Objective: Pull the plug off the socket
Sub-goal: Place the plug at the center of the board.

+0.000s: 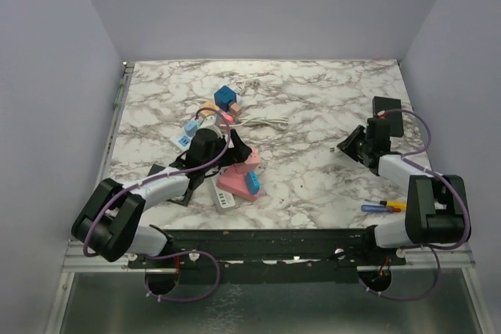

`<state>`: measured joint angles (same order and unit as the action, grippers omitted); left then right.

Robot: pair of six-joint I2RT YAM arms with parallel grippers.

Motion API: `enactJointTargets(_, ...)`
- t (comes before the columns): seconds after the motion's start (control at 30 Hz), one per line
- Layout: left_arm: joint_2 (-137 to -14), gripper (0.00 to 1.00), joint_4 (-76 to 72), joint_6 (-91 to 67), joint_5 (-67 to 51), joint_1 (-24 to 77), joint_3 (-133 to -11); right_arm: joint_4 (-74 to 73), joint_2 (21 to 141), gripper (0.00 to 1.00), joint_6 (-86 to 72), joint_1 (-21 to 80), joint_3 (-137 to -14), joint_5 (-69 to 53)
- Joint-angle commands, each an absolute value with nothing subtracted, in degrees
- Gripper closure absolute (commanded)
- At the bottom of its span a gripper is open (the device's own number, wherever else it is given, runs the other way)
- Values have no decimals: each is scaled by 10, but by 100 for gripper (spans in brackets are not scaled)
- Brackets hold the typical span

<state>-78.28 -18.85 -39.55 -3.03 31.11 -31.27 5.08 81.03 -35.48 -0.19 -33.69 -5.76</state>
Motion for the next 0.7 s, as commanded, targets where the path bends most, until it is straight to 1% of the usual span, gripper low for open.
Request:
enactJointTargets(0.0, -759, 12, -183, -388, -36, 304, -317, 67, 823, 67, -353, -16, -352, -59)
enactJointTargets(0.03, -758, 11, -183, -389, -39, 303, -317, 66, 825, 63, -353, -18, -353, -59)
enactJointTargets(0.07, -758, 11, -184, -389, -41, 303, -317, 66, 827, 61, -353, -19, -353, -59)
enactJointTargets(0.13, -756, 11, -183, -389, -45, 302, -317, 65, 829, 50, -352, -21, -352, -59)
enactJointTargets(0.17, -755, 11, -183, -389, -45, 303, -318, 65, 829, 49, -351, -22, -351, -59)
enactJointTargets(0.3, -754, 11, -183, -388, -46, 301, -317, 62, 824, 48, -347, -24, -350, -54)
enactJointTargets(0.4, -754, 11, -183, -389, -47, 301, -317, 59, 818, 42, -344, -25, -350, -47)
enactJointTargets(0.67, -751, 11, -183, -391, -49, 301, -317, 50, 798, 41, -332, -27, -346, -30)
